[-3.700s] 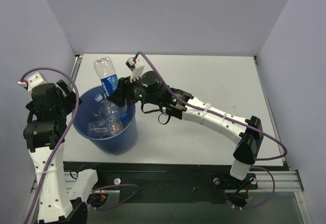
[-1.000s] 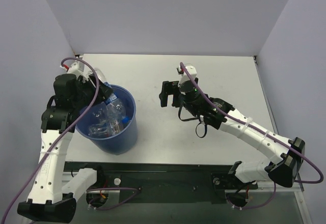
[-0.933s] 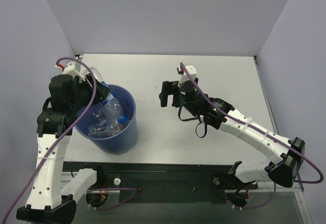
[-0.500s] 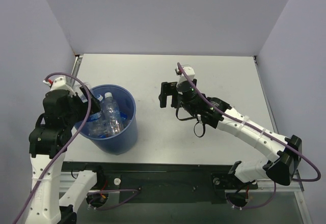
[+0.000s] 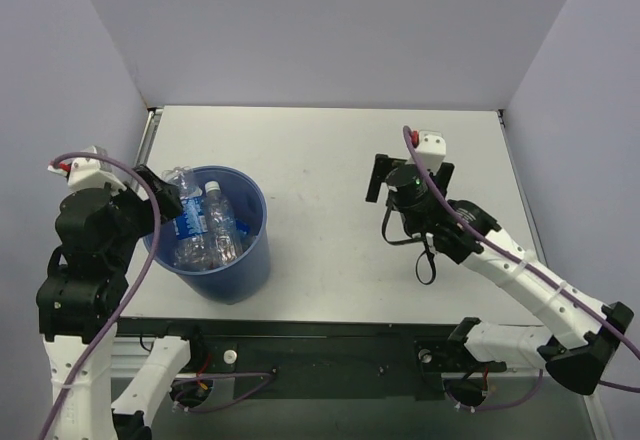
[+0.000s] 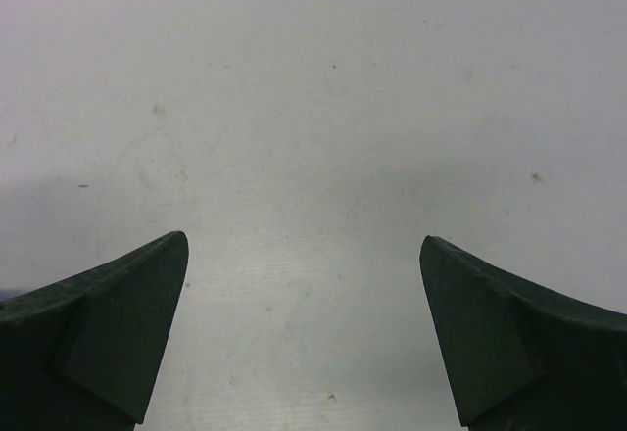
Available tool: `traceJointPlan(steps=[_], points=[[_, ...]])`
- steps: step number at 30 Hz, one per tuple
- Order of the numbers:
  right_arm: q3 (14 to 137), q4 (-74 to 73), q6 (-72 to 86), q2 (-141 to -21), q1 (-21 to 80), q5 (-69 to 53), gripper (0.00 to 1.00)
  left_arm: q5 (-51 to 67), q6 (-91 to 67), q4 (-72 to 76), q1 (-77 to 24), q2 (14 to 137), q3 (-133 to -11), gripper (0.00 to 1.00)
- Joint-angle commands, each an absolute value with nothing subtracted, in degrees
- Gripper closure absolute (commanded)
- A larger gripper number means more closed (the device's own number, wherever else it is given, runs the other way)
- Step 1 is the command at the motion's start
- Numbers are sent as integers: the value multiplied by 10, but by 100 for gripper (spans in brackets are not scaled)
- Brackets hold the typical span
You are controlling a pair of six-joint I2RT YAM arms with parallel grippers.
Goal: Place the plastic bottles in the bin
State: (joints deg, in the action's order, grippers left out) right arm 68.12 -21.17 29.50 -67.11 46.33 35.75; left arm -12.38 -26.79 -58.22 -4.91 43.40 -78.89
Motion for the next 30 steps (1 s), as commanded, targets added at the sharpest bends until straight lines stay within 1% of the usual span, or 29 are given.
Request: traceJointPlan(steps=[1,2,6,13,17,20,25,30], points=[[629,-261,329,-637,465,400,0,-79,-285,-463,-50,411,-772,3],[624,-261,333,-634,465,391,0,-56,-288,-452,-51,409,-754,3],[603,-286,361,-634,465,396,0,-27,-287,-415,-50,406,-734,3],[592,-306,383,-634,465,410,0,-27,-277,-416,-51,432,-737,3],[576,-322,401,-623,464,440,0,-27,-273,-413,-50,444,-743,3],[542,-334,427,-595,450,451,0,-38,-270,-429,-51,467,-762,3],[462,-334,479,-535,429,414,0,-41,-272,-440,-51,504,-775,3],[418,-358,516,-517,405,418,0,-46,-269,-439,-50,517,-774,3]])
